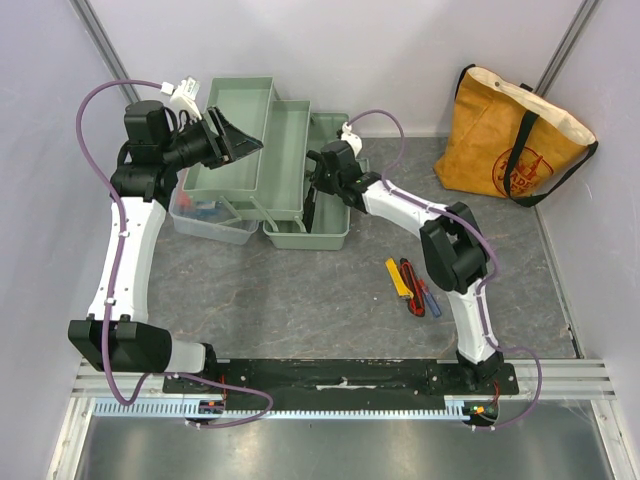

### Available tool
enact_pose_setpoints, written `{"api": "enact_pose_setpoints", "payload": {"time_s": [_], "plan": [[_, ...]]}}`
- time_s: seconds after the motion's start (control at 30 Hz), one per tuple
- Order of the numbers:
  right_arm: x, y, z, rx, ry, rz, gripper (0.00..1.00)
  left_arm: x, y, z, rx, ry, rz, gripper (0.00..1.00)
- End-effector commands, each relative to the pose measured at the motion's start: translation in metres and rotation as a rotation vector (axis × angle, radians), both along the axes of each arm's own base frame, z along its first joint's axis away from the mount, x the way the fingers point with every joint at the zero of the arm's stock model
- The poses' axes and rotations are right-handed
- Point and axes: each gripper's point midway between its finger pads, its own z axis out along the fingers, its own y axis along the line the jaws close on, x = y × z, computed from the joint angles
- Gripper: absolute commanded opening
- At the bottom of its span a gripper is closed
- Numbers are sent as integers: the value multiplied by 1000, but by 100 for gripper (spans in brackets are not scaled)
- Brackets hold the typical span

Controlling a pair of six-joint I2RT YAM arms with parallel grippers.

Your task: Pack the tool kit

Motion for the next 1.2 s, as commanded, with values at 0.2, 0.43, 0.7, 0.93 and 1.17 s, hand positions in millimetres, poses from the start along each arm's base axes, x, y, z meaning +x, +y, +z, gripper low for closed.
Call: {"api": "enact_pose_setpoints", "payload": {"time_s": [0.2,0.43,0.7,0.93,1.17], "plan": [[5,23,-25,-108,8,46,0,-1,-2,11,-6,-37,-4,65],[-8,35,-38,-135,34,82,6,-3,-2,9,-4,-35,-3,64],[-11,30,-33,-131,41,59,32,-5,-1,10,-1,-40,1,64],[-20,10,-21,-149,32,6,25,-6,0,9,0,-40,2,65],[-29,-11,26,-151,-44,-29,21,-10,-3,11,-3,-46,-11,65]]}}
